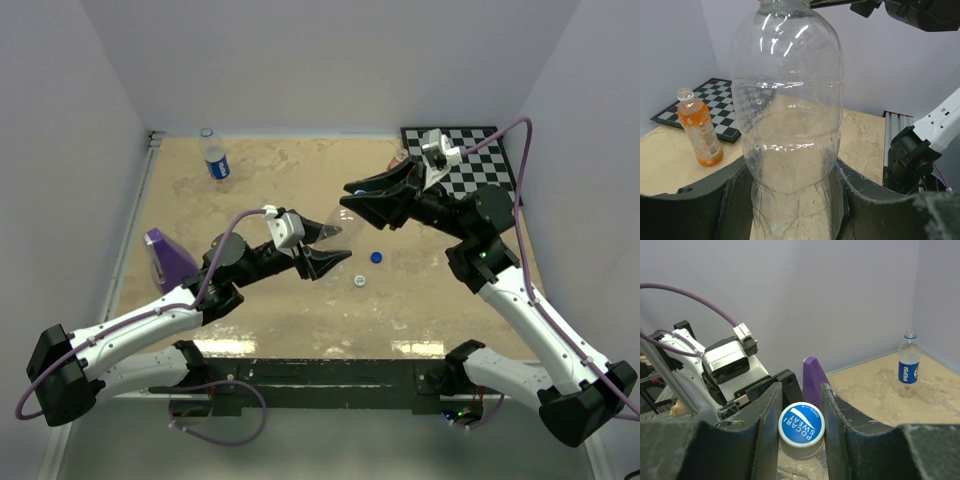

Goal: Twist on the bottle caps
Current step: Screw the bottle cap onto the plastic bottle.

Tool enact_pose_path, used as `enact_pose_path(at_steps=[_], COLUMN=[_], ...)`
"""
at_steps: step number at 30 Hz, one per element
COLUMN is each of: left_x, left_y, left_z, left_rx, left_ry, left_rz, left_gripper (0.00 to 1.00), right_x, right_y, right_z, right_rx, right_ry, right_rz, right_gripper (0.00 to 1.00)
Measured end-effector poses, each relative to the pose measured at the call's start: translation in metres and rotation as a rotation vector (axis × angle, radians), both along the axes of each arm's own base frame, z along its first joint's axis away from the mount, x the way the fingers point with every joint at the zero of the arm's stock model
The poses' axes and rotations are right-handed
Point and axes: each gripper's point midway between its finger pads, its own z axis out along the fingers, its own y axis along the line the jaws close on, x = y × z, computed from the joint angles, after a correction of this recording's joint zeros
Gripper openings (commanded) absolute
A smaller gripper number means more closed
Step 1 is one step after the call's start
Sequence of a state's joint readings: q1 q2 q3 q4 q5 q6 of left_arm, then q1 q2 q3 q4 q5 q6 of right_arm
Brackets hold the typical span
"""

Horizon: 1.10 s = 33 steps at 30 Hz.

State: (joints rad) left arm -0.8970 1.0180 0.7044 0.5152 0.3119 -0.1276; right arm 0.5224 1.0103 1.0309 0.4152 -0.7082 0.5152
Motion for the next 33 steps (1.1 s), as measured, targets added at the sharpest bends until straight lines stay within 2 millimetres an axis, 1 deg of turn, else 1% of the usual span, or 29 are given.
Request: enact_pose_path(at_steps=[4,7,12,18,22,26,27,29,31,33], left_x=[0.007,0.014,0.032,0.045,0.055,0.059,0.060,0.060,0.060,0.060], left_y=[0.001,-0.002,-0.003,0.002,0.005,0.008,0.009,0.009,0.009,0.008], left_z=[-0.007,-0.013,-0.018,-0.033,-0.041,-0.044,-0.044,-0.044,-0.043,-0.042], left_rx=[0.029,0.082,0.177,0.290,0.357,0.395,0.399,0.405,0.401,0.399], left_ry=[0.005,0.000,-0.005,-0.042,-0.077,-0.103,-0.106,-0.114,-0.115,-0.114], left_rz=[0.065,0.190,0.414,0.649,0.778,0.844,0.853,0.856,0.853,0.839], left_gripper=[0.00,0.00,0.00,0.00,0.00,0.00,0.00,0.00,0.00,0.00], right_x=[0.009,0.021,0.044,0.067,0.078,0.085,0.085,0.085,0.084,0.084], right_y=[0.000,-0.002,-0.011,-0.019,-0.021,-0.023,-0.023,-0.022,-0.022,-0.022], right_z=[-0.008,-0.016,-0.024,-0.046,-0.056,-0.061,-0.062,-0.060,-0.059,-0.058], right_rx=[-0.019,-0.035,-0.030,-0.049,-0.052,-0.050,-0.049,-0.045,-0.041,-0.042], right_ry=[0.030,0.076,0.156,0.278,0.331,0.361,0.363,0.362,0.358,0.351], right_rz=[-0.039,-0.089,-0.215,-0.338,-0.391,-0.434,-0.436,-0.435,-0.432,-0.429], right_gripper=[0.00,0.00,0.00,0.00,0.00,0.00,0.02,0.25,0.42,0.55])
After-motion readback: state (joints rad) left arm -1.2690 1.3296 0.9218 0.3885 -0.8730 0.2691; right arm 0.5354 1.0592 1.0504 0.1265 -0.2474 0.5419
